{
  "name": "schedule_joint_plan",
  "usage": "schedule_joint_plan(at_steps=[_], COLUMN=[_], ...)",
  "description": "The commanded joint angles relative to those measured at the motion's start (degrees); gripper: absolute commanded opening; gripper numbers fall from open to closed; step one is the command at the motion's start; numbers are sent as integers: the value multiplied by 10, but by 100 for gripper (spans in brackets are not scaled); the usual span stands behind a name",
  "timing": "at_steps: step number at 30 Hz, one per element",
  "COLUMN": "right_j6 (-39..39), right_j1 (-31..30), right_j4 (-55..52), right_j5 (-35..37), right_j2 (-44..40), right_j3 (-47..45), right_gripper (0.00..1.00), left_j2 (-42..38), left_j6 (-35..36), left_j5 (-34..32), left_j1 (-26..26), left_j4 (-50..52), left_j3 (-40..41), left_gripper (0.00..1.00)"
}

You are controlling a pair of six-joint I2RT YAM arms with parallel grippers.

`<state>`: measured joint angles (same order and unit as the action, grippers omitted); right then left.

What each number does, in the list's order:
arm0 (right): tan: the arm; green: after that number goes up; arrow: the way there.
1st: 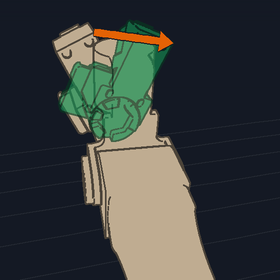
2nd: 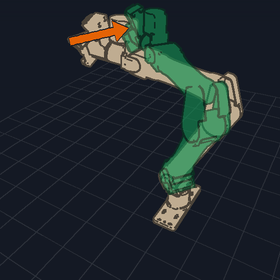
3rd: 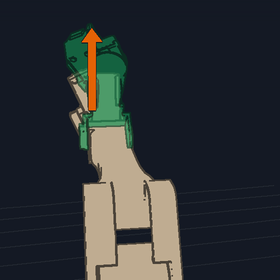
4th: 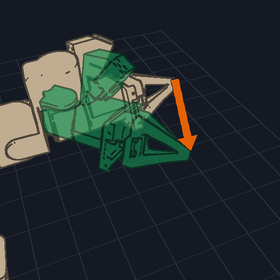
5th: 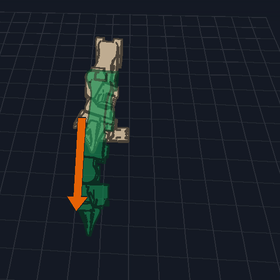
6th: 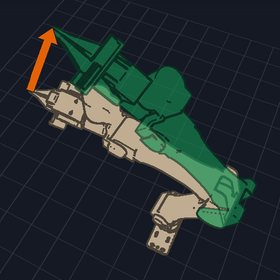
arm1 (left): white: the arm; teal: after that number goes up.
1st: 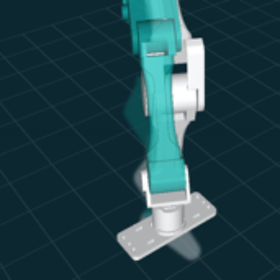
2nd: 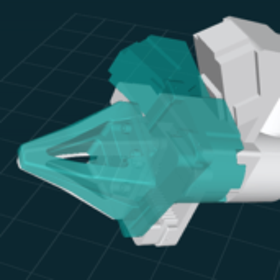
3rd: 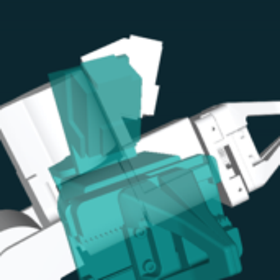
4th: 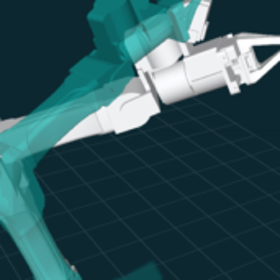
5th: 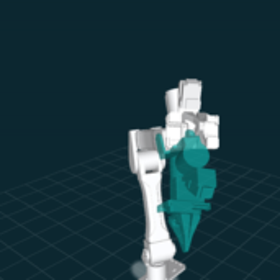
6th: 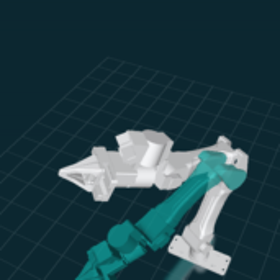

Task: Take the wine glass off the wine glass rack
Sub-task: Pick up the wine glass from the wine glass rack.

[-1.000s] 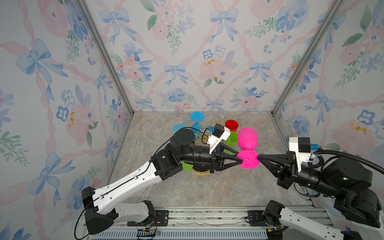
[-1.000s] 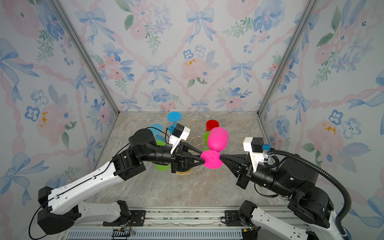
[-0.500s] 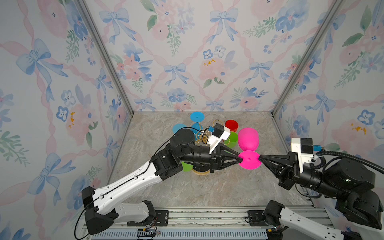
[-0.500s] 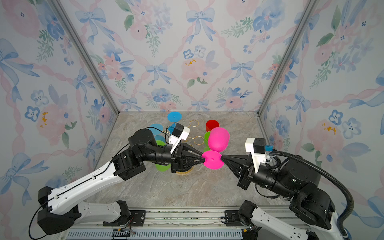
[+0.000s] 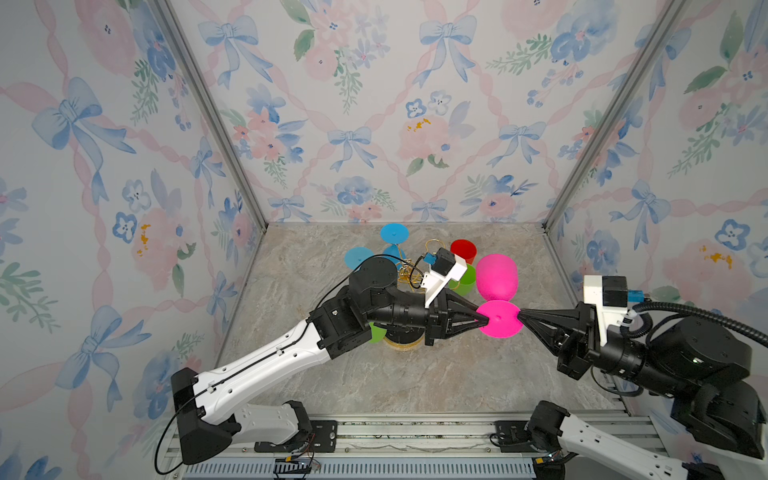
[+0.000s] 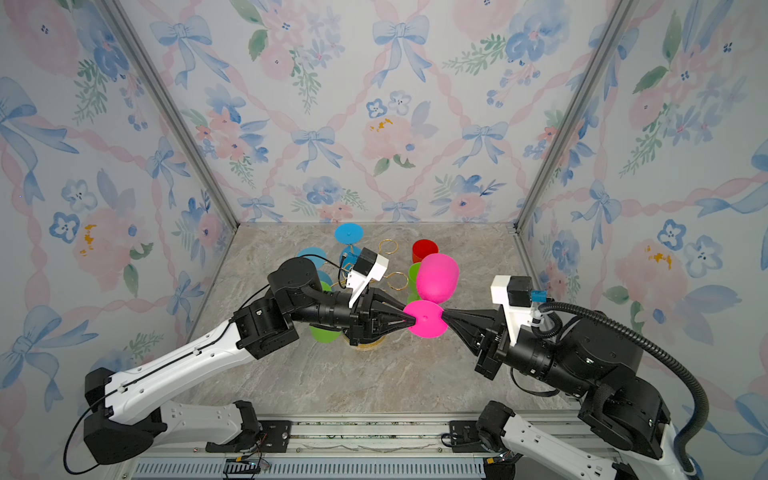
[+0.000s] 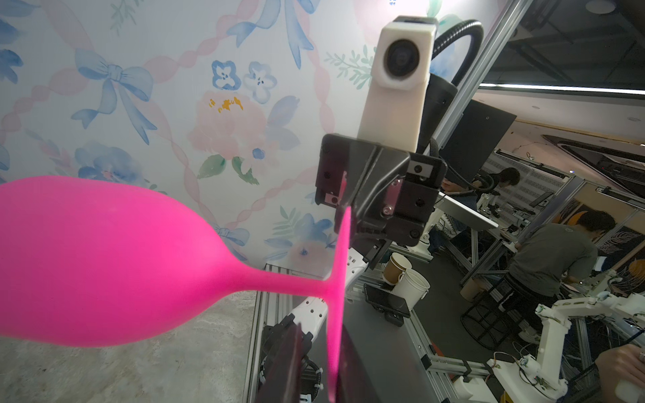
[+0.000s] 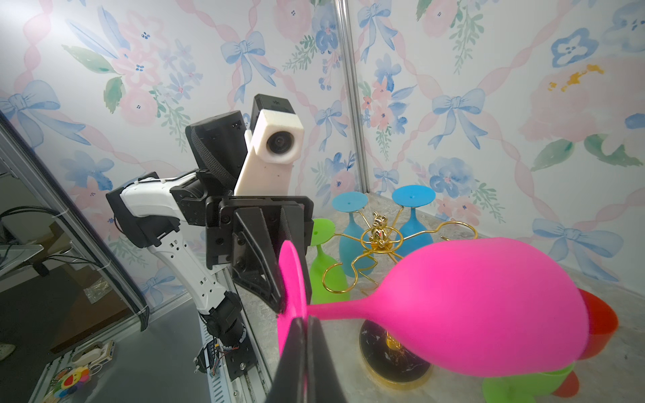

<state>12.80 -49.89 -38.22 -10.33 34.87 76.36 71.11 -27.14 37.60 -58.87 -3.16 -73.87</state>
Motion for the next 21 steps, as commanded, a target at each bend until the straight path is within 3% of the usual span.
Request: schedule_joint_plan(at_steps=[1, 12, 17, 21], right_j6=[-5, -1, 10, 15], right_j1=[0, 0, 0, 0], right_j4=[25, 20, 12, 2], right_j5=[-9, -5, -1, 3], right_j2=[5, 11, 10, 12], right_j3=[-6, -10, -7, -2], right_gripper=[0, 0, 11, 18], left_j2=[-1, -3, -5, -7], left_j6=[-3, 4, 10, 16], left_j5=[11, 6, 7, 9], left_j1=[-3, -3, -3, -1], left_j4=[-11, -11, -10, -10], left_j3=[-21, -18, -14, -12], left_gripper=[17, 7, 0, 0])
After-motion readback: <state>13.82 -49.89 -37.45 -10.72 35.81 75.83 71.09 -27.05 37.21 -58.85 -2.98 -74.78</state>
